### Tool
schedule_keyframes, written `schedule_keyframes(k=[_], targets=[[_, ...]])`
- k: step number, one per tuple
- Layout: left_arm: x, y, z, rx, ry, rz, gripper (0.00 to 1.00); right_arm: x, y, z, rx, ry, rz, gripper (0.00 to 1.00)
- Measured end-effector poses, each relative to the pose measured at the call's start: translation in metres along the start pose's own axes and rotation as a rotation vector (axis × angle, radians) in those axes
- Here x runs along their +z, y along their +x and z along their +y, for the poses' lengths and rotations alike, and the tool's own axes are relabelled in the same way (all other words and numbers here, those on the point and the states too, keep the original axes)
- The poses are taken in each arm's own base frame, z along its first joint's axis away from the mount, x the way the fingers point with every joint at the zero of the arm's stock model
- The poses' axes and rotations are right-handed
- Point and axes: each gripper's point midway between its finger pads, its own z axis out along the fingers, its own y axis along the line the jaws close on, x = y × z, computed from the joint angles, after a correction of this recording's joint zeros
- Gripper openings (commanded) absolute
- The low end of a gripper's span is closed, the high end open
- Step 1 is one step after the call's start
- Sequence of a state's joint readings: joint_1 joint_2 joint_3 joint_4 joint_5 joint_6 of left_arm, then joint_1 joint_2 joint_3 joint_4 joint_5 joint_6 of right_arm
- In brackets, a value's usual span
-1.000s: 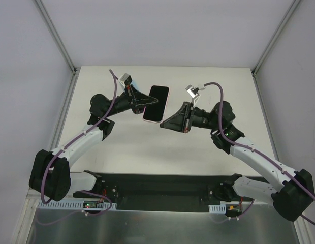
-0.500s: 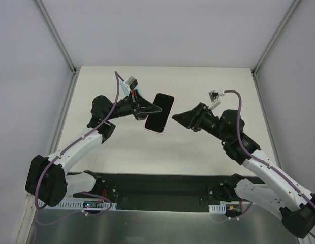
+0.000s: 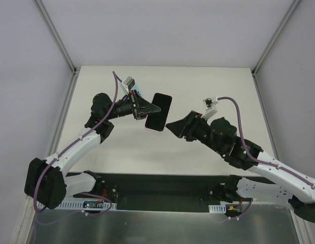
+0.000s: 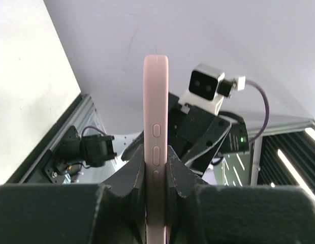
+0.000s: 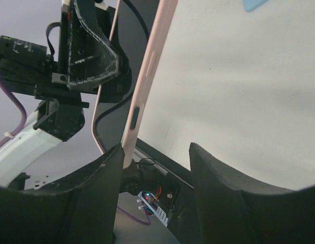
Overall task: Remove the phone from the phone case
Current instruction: Remove the phone case from the phone.
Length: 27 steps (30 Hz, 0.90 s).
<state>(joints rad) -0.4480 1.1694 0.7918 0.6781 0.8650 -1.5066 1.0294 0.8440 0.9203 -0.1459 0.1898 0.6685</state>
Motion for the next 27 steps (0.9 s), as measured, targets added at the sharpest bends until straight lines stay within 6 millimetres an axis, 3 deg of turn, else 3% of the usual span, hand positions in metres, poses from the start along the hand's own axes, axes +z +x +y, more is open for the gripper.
schedule_keyframes(k=[8, 14, 21, 27], targets=[[-0.001, -0.026, 0.011, 0.008, -0.043, -0.122, 0.0, -0.004, 0.009, -0.016, -0.039, 0.101, -0.015, 0.58], [-0.003, -0.029, 0.014, 0.017, -0.058, -0.144, 0.0, -0.004, 0.002, -0.015, -0.042, 0.122, -0.046, 0.59], [-0.004, -0.03, 0.014, 0.033, -0.064, -0.157, 0.0, 0.007, -0.007, 0.003, -0.05, 0.122, -0.046, 0.59], [-0.006, -0.031, 0.011, 0.043, -0.059, -0.168, 0.0, 0.011, 0.001, -0.007, -0.064, 0.164, -0.019, 0.59]])
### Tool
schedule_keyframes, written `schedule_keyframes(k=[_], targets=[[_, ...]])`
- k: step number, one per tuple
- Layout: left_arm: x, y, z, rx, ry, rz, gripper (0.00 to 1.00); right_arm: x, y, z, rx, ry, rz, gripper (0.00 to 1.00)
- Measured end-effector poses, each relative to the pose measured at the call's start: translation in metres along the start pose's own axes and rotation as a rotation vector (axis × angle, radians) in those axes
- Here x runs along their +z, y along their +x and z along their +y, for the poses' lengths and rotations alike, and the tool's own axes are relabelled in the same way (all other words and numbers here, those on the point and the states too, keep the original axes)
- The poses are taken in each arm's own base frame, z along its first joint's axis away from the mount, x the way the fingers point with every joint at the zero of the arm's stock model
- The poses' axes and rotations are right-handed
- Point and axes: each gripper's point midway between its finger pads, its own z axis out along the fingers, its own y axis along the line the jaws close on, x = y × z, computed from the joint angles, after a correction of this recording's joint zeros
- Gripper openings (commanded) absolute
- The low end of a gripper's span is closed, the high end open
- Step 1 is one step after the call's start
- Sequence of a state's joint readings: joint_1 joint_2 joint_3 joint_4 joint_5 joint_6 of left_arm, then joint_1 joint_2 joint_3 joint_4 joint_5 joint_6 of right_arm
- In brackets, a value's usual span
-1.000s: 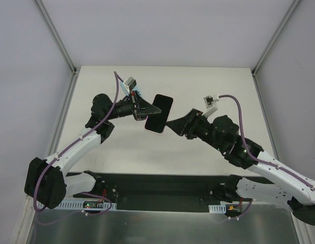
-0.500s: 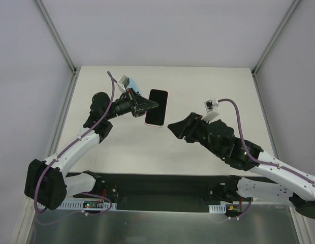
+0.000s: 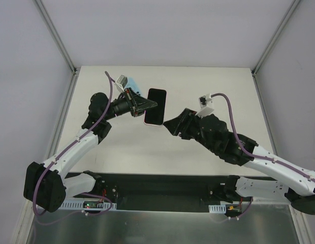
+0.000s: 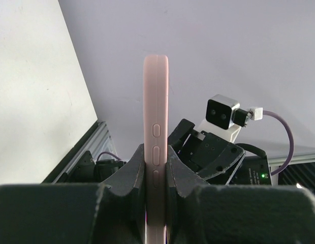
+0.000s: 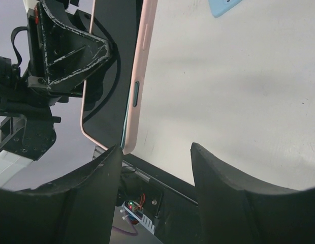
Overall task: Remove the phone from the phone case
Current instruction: Remove the phone case from the phone.
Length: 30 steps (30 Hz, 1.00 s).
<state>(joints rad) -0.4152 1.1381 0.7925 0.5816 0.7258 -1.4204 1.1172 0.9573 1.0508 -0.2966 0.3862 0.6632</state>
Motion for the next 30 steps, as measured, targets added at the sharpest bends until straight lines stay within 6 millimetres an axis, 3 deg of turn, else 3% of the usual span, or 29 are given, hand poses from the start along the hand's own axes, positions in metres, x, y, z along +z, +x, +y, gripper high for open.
schedule_keyframes(k=[10, 30], targets=[[-0.0024, -0.0037, -0.0021, 0.007, 0.004, -0.015, 0.0, -0.0005, 0.0052, -0.0089, -0.01, 0.036, 0.017, 0.59], [-0.0025, -0.0036, -0.0023, 0.012, 0.004, -0.015, 0.0, 0.0001, 0.0095, -0.0042, -0.021, 0.018, 0.031, 0.59]])
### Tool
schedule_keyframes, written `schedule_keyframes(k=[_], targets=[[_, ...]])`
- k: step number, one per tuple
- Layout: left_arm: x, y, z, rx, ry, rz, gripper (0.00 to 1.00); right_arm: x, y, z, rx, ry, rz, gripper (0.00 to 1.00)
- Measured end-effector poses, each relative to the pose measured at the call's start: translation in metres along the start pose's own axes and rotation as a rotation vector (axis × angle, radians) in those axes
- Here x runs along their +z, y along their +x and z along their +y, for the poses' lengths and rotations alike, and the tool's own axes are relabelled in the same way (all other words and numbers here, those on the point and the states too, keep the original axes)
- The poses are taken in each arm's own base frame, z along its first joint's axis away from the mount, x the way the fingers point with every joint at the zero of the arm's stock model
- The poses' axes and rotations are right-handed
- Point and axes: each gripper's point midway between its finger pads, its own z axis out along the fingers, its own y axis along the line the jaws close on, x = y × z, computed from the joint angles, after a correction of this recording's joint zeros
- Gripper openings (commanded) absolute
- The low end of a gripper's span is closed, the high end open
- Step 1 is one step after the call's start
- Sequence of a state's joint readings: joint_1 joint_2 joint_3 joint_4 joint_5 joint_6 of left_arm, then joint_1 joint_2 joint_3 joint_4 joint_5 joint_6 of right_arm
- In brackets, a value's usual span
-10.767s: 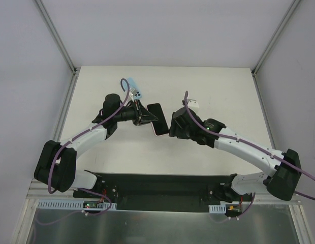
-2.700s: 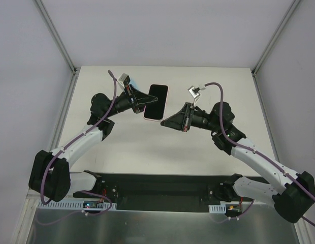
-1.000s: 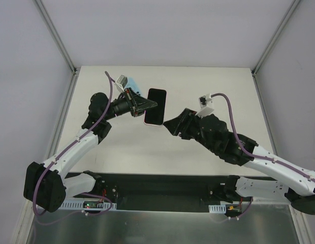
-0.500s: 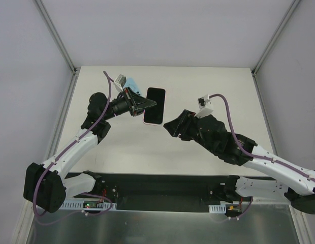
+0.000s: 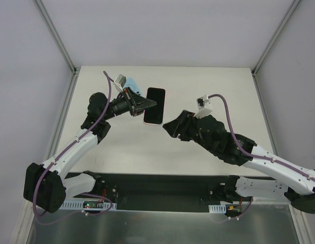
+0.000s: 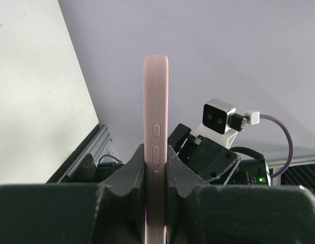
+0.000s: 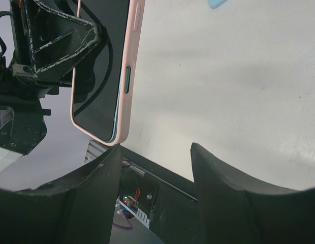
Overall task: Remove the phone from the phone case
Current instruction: Remove the phone case from the phone.
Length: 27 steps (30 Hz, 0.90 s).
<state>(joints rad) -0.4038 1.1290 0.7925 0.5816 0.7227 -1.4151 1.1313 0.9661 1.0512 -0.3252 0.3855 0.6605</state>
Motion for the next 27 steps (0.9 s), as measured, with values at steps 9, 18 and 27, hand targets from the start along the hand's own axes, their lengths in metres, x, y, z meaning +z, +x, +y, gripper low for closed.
schedule_keyframes(k=[9, 18, 27], targets=[[0.0, 0.0, 0.0, 0.01, 0.0, 0.0, 0.0, 0.0, 0.0, 0.0, -0.006, -0.001, -0.001, 0.58], [0.0, 0.0, 0.0, 0.014, 0.001, 0.0, 0.0, -0.004, -0.005, 0.003, -0.005, -0.011, -0.013, 0.58], [-0.001, 0.0, 0.0, 0.015, 0.002, 0.0, 0.0, -0.003, -0.011, 0.01, -0.009, -0.023, -0.025, 0.58]])
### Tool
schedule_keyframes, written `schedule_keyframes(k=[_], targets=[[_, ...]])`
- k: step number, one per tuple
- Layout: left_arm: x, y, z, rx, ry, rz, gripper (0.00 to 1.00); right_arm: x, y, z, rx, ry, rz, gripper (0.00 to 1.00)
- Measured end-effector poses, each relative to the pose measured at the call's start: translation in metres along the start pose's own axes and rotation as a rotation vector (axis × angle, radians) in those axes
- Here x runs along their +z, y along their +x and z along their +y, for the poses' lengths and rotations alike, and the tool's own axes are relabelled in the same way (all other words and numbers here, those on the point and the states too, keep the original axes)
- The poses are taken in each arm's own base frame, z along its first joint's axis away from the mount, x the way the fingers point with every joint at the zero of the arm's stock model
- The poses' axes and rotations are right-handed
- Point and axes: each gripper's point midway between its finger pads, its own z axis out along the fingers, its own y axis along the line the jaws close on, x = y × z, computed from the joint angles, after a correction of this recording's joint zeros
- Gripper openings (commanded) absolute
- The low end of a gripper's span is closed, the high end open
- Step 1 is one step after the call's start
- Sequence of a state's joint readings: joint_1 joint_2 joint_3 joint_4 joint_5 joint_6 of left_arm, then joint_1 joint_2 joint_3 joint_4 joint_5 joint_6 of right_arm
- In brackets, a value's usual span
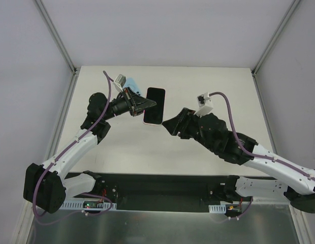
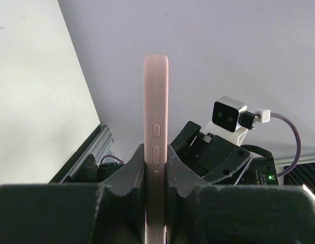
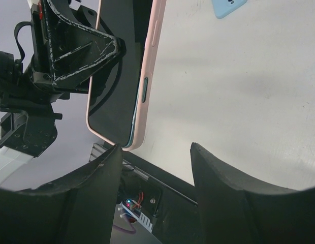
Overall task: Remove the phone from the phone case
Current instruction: Remove the phone case from the phone.
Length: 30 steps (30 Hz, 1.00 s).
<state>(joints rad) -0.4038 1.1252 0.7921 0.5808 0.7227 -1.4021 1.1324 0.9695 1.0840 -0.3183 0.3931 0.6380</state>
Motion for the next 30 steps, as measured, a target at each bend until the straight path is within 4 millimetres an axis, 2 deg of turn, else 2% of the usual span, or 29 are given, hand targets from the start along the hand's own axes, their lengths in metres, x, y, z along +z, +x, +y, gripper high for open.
schedule_keyframes(k=[7, 30], targets=[[-0.0013, 0.0008, -0.002, 0.007, 0.003, -0.001, 0.0, 0.0078, 0.0048, -0.0016, -0.014, 0.018, 0.013, 0.58], [-0.0039, -0.0026, -0.0013, 0.004, -0.005, -0.013, 0.0, 0.0096, 0.0029, -0.0057, -0.017, 0.04, -0.002, 0.58]])
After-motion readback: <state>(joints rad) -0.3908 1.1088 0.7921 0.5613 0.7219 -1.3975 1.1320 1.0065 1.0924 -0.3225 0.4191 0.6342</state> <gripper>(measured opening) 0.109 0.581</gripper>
